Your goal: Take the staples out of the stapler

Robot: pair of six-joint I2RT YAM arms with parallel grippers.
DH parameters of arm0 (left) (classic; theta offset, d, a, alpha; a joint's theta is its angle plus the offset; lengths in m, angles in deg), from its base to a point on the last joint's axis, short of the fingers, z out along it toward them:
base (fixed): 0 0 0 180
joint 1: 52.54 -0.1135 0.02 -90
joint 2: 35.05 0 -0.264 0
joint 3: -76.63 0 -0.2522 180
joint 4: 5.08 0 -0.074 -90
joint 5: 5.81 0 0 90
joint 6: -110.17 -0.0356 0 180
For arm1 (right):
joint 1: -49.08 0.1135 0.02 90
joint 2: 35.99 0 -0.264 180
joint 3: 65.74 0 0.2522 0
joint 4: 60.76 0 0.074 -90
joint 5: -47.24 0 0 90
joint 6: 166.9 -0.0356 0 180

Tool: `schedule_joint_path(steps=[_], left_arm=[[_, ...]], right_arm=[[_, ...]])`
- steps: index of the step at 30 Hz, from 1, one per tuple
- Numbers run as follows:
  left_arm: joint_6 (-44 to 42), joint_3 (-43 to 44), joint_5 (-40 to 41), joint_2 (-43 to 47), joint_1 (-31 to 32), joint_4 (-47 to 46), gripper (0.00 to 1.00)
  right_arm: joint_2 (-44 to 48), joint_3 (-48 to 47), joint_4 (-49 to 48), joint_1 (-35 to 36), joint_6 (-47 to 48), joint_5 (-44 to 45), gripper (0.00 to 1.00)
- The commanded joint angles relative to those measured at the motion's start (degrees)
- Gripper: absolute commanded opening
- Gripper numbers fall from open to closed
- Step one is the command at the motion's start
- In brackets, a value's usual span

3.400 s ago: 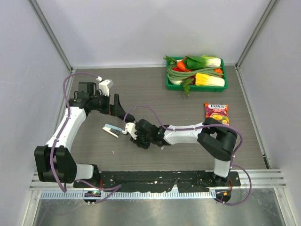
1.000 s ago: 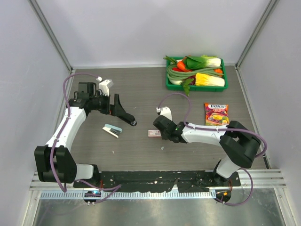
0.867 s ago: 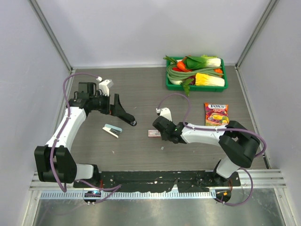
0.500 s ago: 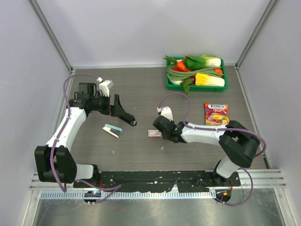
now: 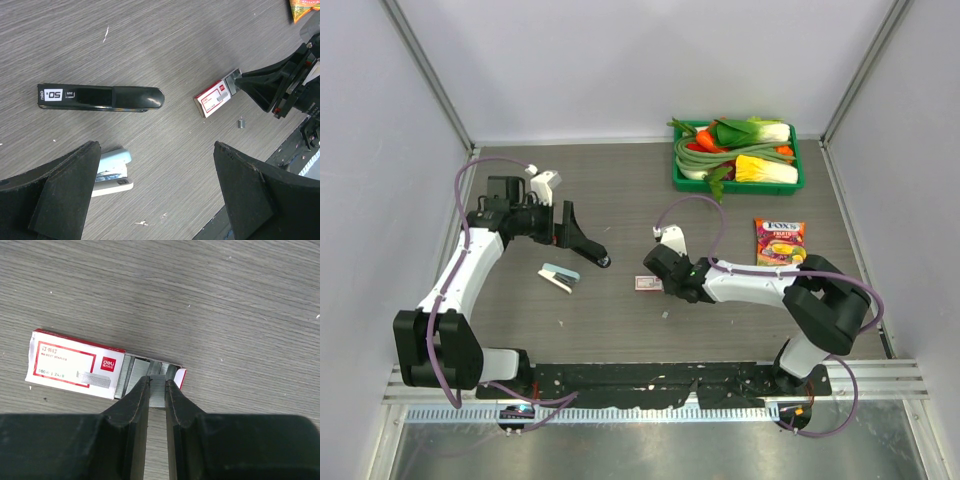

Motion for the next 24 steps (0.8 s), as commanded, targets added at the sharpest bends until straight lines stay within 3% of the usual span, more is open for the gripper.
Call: schedule_joint_path(steps=[1, 4, 10, 14, 24], left_arm=[[0.16, -0.14, -1.62, 1.52, -0.39, -1.43, 1.00], [0.16, -0.31, -1.70, 1.70, -0.39, -1.43, 1.00], [0.16, -0.22, -1.70, 1.87, -0.48, -1.26, 1.00], [0.16, -0.31, -1.88, 2.05, -0.39, -1.26, 1.00], [0.16, -0.40, -2.23, 2.05, -0.39, -1.17, 1.00]], right_arm=[[-0.13, -1.46, -1.73, 0.08, -1.11, 1.90, 0.01], [-0.21, -1.28, -1.91, 0.08, -1.29, 1.81, 0.02], [-0.83, -1.81, -2.26, 0.08, -1.29, 1.63, 0.14], [-1.01, -1.81, -2.35, 0.08, -1.46, 2.24, 0.27], [-0.13, -1.64, -1.74, 0.08, -2.08, 1.63, 0.32]])
